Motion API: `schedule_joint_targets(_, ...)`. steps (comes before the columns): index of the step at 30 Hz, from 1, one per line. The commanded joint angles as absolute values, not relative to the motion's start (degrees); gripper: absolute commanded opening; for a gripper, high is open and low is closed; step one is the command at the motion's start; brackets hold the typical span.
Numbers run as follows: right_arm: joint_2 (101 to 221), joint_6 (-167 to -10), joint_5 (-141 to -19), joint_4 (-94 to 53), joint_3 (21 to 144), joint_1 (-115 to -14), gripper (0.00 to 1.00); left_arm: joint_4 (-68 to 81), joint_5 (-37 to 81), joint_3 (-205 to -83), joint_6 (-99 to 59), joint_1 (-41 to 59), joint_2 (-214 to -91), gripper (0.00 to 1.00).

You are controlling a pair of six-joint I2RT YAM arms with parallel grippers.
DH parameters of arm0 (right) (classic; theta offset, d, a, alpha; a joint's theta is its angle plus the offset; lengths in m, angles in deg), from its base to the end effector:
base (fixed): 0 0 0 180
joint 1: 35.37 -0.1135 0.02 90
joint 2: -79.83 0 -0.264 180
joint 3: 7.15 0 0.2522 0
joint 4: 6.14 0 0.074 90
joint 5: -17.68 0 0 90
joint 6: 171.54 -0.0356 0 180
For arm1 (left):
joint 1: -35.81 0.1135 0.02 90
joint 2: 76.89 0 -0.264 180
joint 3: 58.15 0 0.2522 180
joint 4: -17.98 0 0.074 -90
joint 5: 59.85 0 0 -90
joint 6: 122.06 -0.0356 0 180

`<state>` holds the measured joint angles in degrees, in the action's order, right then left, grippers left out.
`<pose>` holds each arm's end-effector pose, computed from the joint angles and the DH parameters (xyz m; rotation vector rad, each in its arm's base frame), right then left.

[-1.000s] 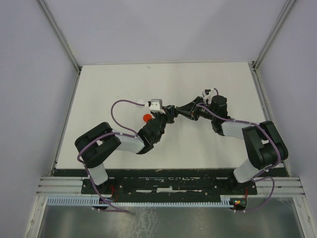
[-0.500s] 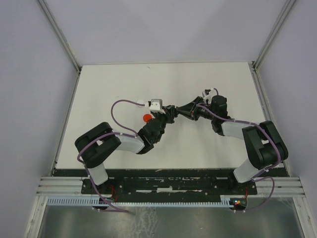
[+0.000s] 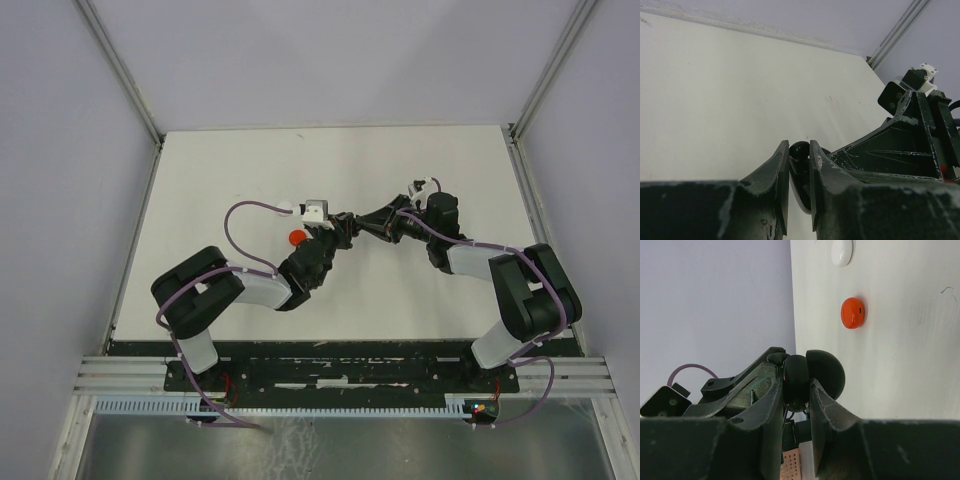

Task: Insert the wireless bluetooth earbuds into the charging case
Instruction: Place the earbud in the charging case.

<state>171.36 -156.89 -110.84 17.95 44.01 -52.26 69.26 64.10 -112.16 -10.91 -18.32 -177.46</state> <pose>0.2968 0.1133 0.1855 0.5477 2.1100 1.6503 0.2183 -0.2679 0.1984 -0.0495 1.5328 -0.6135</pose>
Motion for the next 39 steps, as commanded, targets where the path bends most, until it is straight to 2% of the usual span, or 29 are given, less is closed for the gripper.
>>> schedule_joint_targets(1, 168.9, -156.3, -110.8, 20.2, 45.6, -52.6, 0.06, 71.1, 64.2, -112.3, -8.7, -18.8, -177.4, 0.03)
schedule_joint_targets(39, 168.4, -156.3, -110.9, 20.1, 45.5, -52.6, 0.06, 72.6, 63.4, -110.4, -8.9, -19.4, -177.9, 0.03)
